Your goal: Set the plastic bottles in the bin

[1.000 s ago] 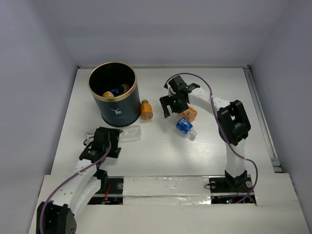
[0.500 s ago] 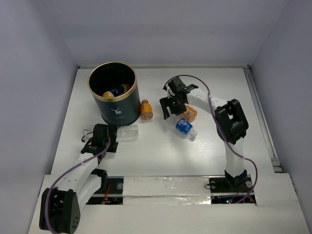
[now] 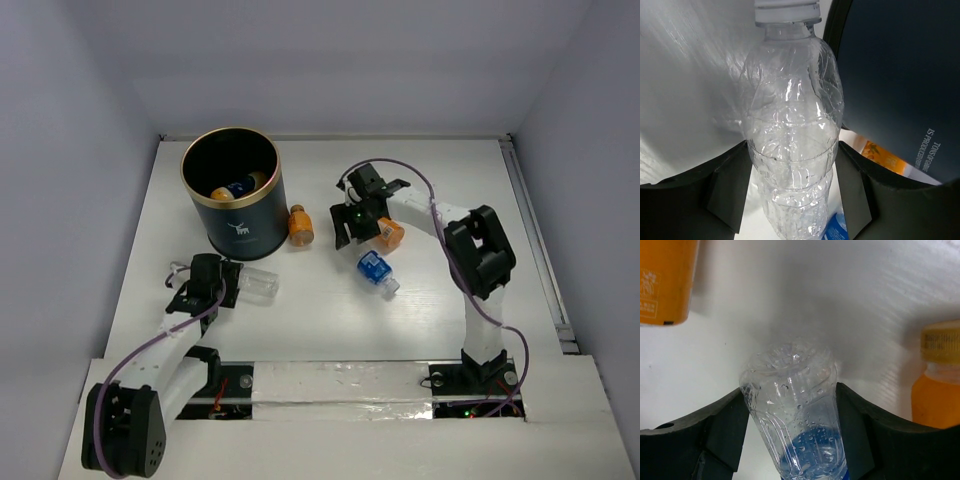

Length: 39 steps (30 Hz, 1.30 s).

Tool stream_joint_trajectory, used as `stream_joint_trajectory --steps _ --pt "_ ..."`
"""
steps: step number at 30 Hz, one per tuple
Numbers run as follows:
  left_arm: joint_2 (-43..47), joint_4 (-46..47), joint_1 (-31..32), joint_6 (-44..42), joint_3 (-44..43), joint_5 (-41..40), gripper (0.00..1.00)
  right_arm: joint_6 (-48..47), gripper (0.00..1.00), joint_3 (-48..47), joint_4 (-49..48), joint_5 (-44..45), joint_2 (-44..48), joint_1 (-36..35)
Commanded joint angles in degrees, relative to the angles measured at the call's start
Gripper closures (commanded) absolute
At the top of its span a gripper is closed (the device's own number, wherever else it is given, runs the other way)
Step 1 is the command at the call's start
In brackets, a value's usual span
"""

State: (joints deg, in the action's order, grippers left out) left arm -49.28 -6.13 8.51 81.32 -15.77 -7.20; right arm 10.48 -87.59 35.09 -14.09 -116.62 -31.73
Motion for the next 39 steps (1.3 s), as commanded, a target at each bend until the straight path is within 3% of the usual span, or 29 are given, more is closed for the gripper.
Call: stream_joint_trajectory --steps 1,8,13,17,20,23,28,32,39 --pt "2.0 -1.9 -0.4 -4.3 -2.7 -0.5 0.46 1.7 0.49 2.0 -2.2 -2.5 6.1 0.2" --pt "11.4 -8.9 -0.4 -13.3 -8.4 2.3 0.51 3.6 0.49 0.5 -1.1 -5.7 17.3 0.2" --pt "18.4 -15.0 -0.4 -16.5 -10.9 5.4 0.53 6.9 0.49 -6.2 -1.5 -11.3 23.6 0.2" --pt "21.1 -18.6 -0.4 -18.9 -16.1 5.9 0.57 15.3 0.50 -16.5 -8.9 -22.4 25.2 -0.4" --pt "20.3 -20.8 -0.4 -22.5 -21.6 6.0 0.58 26.1 0.50 -26.1 -18.8 -25.0 23.3 -1.8" --pt "19.1 -22.9 -0.4 -25.9 -27.1 6.1 0.58 39.1 0.49 -30.8 -31.8 -20.7 20.0 -1.8" --pt "19.0 -25.7 -0.4 -28.9 -34.0 6.1 0.58 54.5 0.49 -38.0 -41.6 -7.8 12.2 -2.9" --pt "18.5 -26.6 -0.4 -31.4 -39.7 6.1 0.58 55.0 0.49 -42.6 -41.2 5.1 5.1 -5.4" --pt "15.0 -27.4 -0.4 -38.5 -51.9 3.5 0.58 50.1 0.49 -55.8 -33.4 17.1 -4.8 -8.9"
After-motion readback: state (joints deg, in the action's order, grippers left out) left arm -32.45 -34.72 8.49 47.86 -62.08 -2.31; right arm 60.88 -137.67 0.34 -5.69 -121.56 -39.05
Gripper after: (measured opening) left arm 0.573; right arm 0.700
